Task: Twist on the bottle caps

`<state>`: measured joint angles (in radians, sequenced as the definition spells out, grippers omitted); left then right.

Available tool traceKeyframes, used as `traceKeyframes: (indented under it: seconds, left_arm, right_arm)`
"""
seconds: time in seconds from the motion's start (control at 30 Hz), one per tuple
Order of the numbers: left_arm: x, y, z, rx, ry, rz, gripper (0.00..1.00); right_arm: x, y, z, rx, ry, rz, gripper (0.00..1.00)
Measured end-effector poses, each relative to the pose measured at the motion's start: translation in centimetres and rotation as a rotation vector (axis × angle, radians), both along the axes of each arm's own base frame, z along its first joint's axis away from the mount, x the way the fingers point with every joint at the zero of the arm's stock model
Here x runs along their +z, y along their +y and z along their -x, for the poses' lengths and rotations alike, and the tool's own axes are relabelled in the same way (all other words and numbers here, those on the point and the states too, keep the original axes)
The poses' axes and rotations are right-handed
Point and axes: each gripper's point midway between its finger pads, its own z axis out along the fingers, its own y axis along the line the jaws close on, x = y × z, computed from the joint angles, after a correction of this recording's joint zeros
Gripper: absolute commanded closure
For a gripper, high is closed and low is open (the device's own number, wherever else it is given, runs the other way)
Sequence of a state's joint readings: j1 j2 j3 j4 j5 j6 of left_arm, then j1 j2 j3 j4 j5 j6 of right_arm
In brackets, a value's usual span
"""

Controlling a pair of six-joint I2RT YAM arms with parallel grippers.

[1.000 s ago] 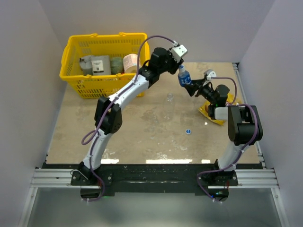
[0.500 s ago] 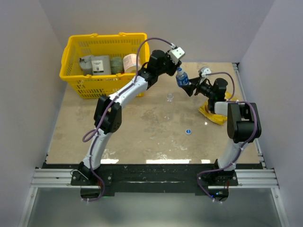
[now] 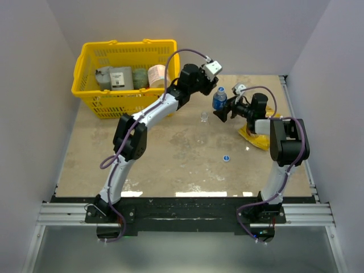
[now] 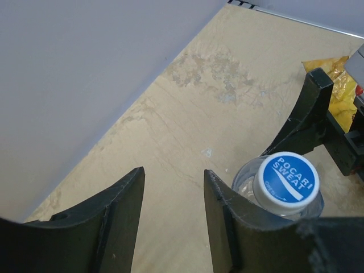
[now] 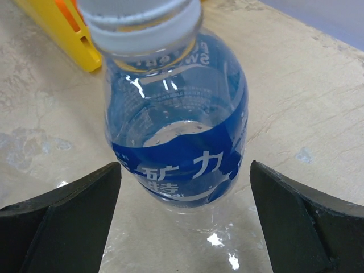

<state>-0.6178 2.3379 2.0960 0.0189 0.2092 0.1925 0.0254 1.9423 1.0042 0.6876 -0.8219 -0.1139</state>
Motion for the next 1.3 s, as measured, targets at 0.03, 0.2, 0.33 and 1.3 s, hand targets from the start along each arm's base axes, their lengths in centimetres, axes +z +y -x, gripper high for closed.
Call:
traceKeyframes:
  seconds: [0.03,0.2,0.33,1.3]
  left_arm:
    - [0.1,0.0,0.0,0.001,-0.003,0.002,0.48]
    - [0.4,0.1,-0.3,0.016,-0.017,0.007,0.41]
    - [0.6,0.4,-0.7,0.04,-0.027,0.007,0.35]
    - [19.4,14.6,11.9,0.123,-0.177,0.141,0.06]
  right_arm:
    - [0.0,0.0,0.0,0.0,0.0,0.0,0.01]
    - [0.4,0.0,-0.3,0.001,-0.002,0.001,0.01]
    - [0.6,0.0,-0.5,0.001,-0.008,0.004,0.01]
    - [-0.5,-5.7,7.4,0.071,0.221,0.328,0.01]
